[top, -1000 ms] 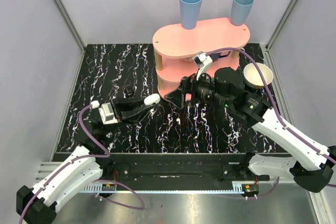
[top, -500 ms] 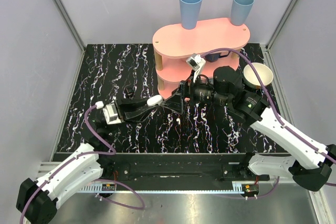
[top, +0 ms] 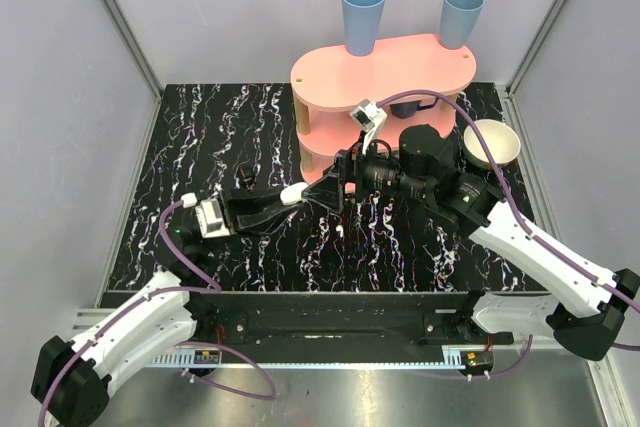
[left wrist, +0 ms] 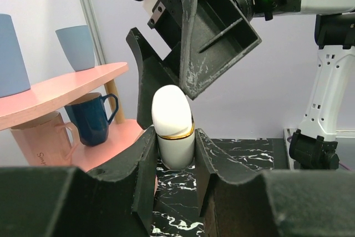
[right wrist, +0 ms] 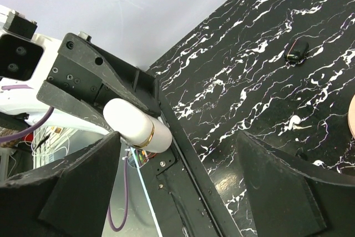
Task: Insert the wireless bluetooth earbuds into the charging case
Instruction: Open the charging case.
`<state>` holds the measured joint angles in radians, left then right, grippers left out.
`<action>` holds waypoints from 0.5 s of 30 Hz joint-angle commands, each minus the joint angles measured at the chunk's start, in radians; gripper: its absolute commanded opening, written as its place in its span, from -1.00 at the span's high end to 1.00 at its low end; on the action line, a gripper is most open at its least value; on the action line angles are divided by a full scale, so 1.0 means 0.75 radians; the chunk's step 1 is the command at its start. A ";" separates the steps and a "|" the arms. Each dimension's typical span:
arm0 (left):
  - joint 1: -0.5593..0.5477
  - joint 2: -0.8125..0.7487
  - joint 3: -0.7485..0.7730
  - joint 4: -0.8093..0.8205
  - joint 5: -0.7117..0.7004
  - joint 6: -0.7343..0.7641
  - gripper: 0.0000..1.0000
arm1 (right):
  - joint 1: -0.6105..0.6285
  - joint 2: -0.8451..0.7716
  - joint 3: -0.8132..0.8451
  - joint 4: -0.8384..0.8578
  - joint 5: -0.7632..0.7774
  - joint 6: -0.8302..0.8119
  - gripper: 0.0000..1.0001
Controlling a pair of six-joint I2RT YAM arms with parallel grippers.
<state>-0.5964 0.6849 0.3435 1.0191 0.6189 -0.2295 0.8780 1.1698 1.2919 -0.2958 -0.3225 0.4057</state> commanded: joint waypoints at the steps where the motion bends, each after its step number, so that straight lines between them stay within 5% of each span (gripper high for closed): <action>1: -0.002 0.003 0.002 0.136 0.105 -0.034 1.00 | 0.003 -0.009 0.002 0.096 0.070 -0.001 -0.84; 15: -0.002 -0.011 -0.010 0.151 0.124 -0.064 1.00 | 0.003 0.005 -0.006 0.131 0.082 0.001 -0.85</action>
<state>-0.5964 0.6941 0.3382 1.0416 0.6880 -0.2707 0.8780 1.1702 1.2888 -0.2409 -0.2848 0.4095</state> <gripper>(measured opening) 0.326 0.922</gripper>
